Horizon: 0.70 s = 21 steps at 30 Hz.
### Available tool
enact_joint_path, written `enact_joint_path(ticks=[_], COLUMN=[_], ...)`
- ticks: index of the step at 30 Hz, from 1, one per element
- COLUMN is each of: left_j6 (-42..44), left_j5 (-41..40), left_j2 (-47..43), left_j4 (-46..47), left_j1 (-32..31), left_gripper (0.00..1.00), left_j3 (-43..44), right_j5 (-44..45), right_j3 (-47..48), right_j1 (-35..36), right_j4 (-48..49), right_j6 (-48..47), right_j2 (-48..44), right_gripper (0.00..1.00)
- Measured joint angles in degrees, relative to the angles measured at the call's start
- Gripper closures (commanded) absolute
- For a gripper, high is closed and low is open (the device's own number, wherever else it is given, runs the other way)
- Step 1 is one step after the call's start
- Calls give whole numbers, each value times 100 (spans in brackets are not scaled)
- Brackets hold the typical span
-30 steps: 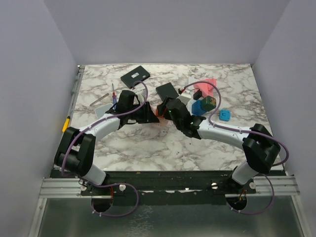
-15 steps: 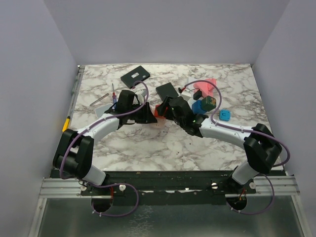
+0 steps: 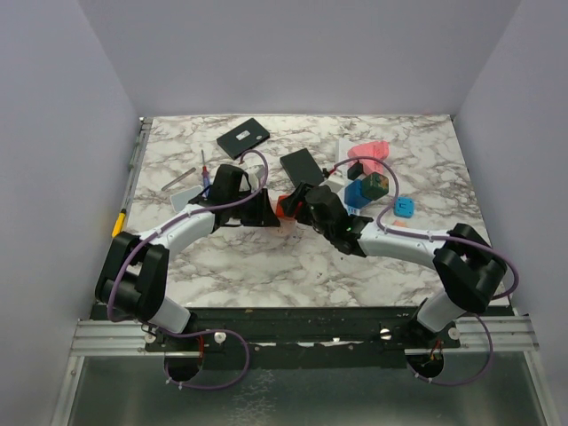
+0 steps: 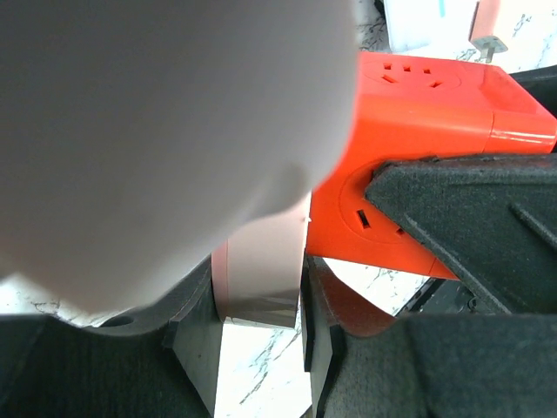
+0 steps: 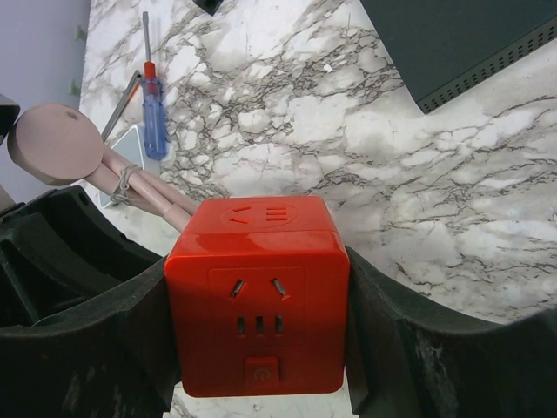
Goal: Pull the plug off the socket
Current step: Remove the plug from the socket.
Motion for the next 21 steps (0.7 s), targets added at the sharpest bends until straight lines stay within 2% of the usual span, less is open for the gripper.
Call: enact_joint_path(ticks=[21], left_j6=[39], left_j5=[195], left_j2=[92], left_j4=[-197], left_j1=[103], left_gripper=[100], left_j3=[0], right_j5=[922], right_j3=[-214], right_j1=[492], right_j4=[149], right_j6=[254], right_j2=[-2], right_gripper=[100])
